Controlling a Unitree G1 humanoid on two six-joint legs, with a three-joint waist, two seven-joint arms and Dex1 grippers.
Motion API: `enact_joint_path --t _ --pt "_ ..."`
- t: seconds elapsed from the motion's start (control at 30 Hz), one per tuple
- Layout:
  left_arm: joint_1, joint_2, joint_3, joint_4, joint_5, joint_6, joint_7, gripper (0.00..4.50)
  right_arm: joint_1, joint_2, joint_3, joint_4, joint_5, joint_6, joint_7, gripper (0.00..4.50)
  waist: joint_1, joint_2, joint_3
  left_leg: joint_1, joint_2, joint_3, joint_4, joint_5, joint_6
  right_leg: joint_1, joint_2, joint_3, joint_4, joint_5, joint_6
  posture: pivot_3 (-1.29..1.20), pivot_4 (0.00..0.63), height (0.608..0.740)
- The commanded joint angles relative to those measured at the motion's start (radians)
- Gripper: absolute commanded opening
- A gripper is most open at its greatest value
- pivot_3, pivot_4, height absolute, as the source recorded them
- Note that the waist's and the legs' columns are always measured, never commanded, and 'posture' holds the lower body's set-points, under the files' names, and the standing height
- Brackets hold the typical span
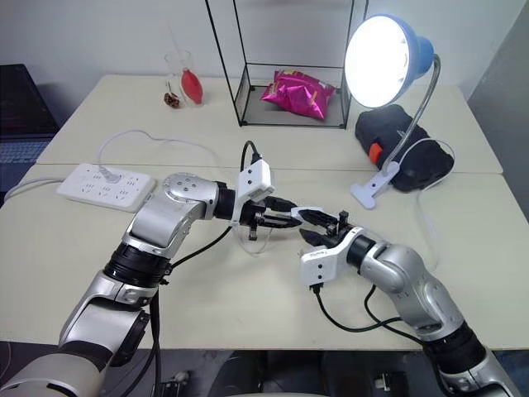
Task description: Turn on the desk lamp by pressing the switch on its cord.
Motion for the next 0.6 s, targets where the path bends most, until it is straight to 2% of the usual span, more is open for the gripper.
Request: enact_joint_path --t 0.03,0.2,0.37,0.6 --pt "-0.019 0.0 0.012 -0.032 -0.005 -0.019 0.0 1.11 0.015 -0.011 -0.047 -0.065 0.021 -0.021 -0.022 2.22 0.0 0.0 0.0 0.0 0.0 0.0 0.0 0.0 0.0 0.0 0.0 0.0 0.0 0.0 0.0 0.0 0.15 0.74" --pt "-0.019 -0.001 0.011 -0.028 -0.004 -0.025 -0.001 1.11 0.036 -0.012 -0.086 -0.098 0.06 -0.031 -0.033 2.22 0.0 0.0 0.0 0.0 0.0 0.0 0.0 0.0 0.0 0.0 0.0 0.0 0.001 0.0 0.0 0.0 0.15 0.74" --pt "-0.01 0.006 0.011 -0.031 0.0 -0.04 -0.002 1.11 0.077 -0.015 -0.127 -0.117 0.164 -0.007 0.008 2.22 0.0 0.0 0.0 0.0 0.0 0.0 0.0 0.0 0.0 0.0 0.0 0.0 0.001 0.0 0.0 0.0 0.15 0.74" --pt "0.033 0.017 0.009 -0.026 0.039 -0.158 0.016 1.11 0.128 -0.039 -0.219 -0.171 0.451 0.158 0.154 2.22 -0.001 0.0 0.0 0.001 0.0 0.0 0.0 0.0 0.0 0.001 0.0 0.0 0.001 0.0 0.0 0.0 0.15 0.74"
